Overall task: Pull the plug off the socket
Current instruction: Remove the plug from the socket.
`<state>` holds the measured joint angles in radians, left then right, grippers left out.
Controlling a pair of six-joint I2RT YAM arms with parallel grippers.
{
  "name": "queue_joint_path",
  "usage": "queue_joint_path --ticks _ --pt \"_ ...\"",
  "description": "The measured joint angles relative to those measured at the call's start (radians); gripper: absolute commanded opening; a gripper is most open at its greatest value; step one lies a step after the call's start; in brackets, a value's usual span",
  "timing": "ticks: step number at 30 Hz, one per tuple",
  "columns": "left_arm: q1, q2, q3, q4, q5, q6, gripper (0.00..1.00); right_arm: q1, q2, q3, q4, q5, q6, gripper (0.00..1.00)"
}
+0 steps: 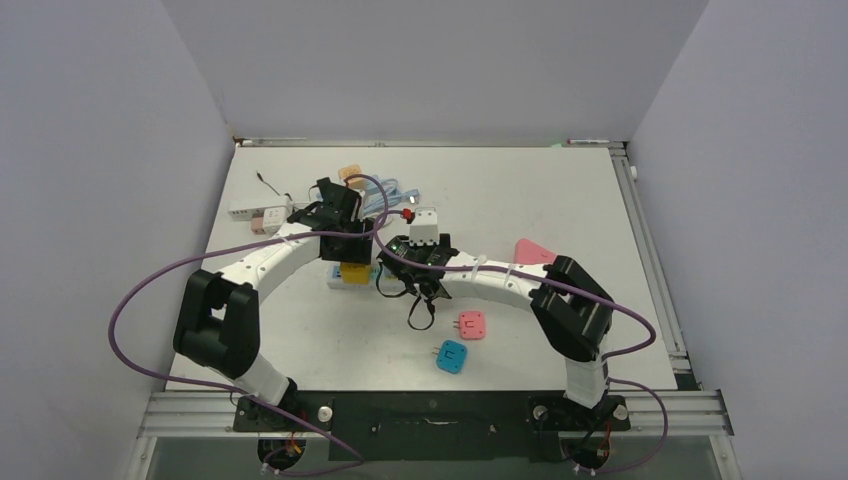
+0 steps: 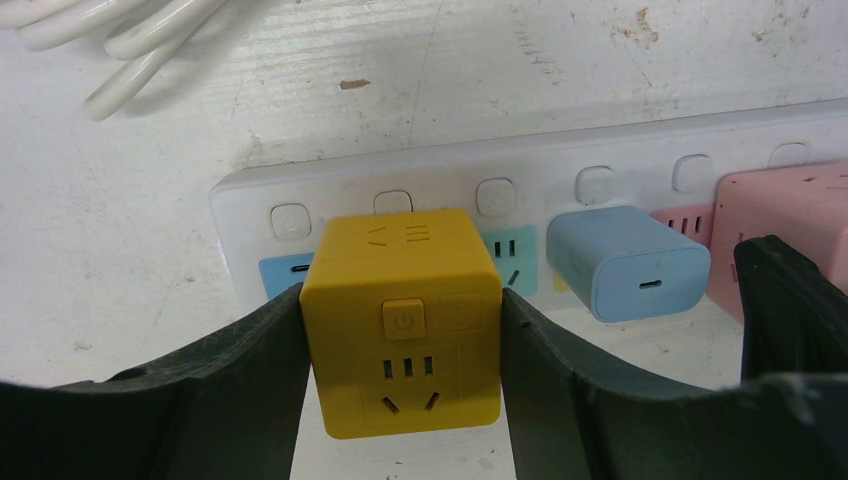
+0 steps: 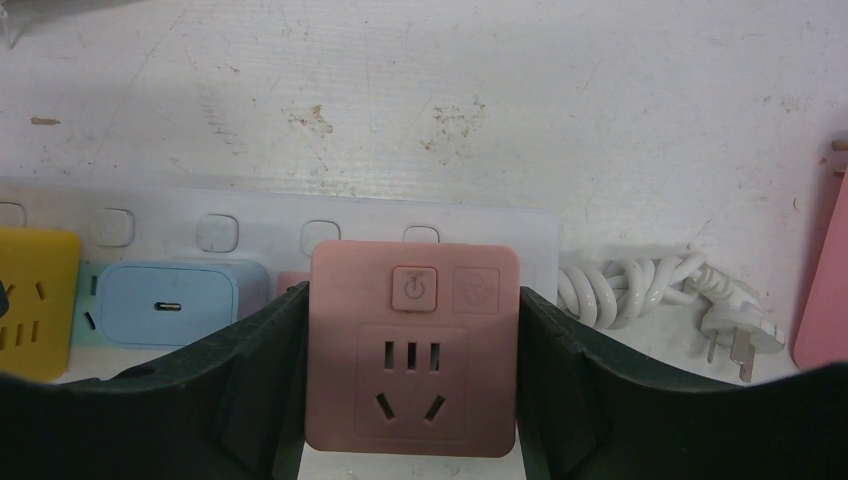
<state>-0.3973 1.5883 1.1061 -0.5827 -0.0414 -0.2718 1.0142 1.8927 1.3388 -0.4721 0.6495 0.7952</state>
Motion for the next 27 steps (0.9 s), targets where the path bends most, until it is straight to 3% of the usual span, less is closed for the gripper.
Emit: queue_joint_path --ticks 27 --pt "0.000 0.007 0.008 -0.003 -0.001 -0.005 0.00 -0.145 -0.152 -0.202 0.216 -0.299 -0.015 0.05"
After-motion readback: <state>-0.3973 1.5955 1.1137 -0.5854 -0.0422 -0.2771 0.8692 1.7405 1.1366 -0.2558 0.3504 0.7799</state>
